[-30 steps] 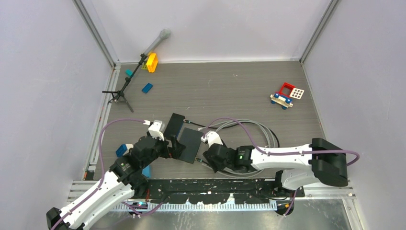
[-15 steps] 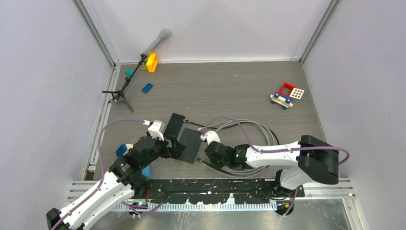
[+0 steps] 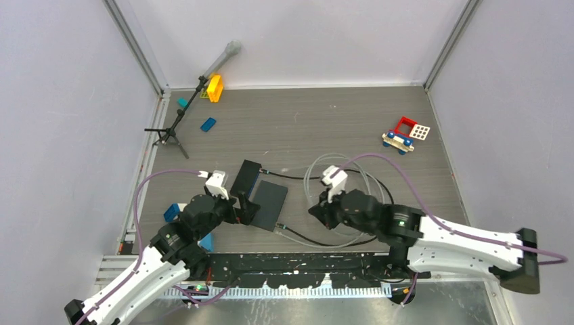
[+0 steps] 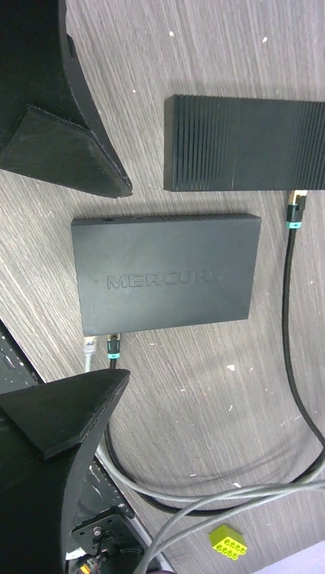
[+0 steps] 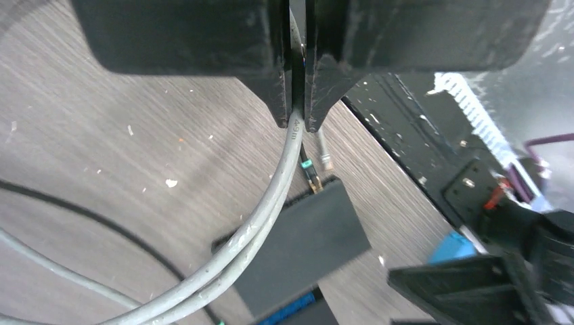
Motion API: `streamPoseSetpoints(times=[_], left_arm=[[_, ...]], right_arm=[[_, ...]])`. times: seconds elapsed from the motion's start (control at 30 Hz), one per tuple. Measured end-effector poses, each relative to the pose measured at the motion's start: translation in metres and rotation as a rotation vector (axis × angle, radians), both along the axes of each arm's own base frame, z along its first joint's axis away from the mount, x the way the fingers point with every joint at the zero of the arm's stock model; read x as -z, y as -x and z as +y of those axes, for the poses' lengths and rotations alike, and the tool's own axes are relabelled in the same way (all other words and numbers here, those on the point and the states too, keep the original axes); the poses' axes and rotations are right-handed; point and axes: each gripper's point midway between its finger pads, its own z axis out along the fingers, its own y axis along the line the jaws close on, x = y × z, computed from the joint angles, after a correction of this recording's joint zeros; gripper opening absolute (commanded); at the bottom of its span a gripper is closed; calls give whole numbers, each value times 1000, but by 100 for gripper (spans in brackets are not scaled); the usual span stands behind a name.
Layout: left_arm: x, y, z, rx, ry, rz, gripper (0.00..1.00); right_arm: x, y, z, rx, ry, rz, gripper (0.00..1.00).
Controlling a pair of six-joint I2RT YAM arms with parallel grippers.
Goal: Insert the plug into the switch port
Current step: Adjust the connector at the center of the board.
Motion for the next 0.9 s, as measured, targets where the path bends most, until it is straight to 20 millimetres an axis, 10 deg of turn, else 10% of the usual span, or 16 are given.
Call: streamPoseSetpoints(times=[0.4,0.9], left_arm=[[-42,0,14,-38,71,-150,100],[-51,4,14,-14,87,-190,100]], right_arm=[[-95,13,-51,-38,-189,-176,1],[-136,21,-73,-60,-272,-253,1]])
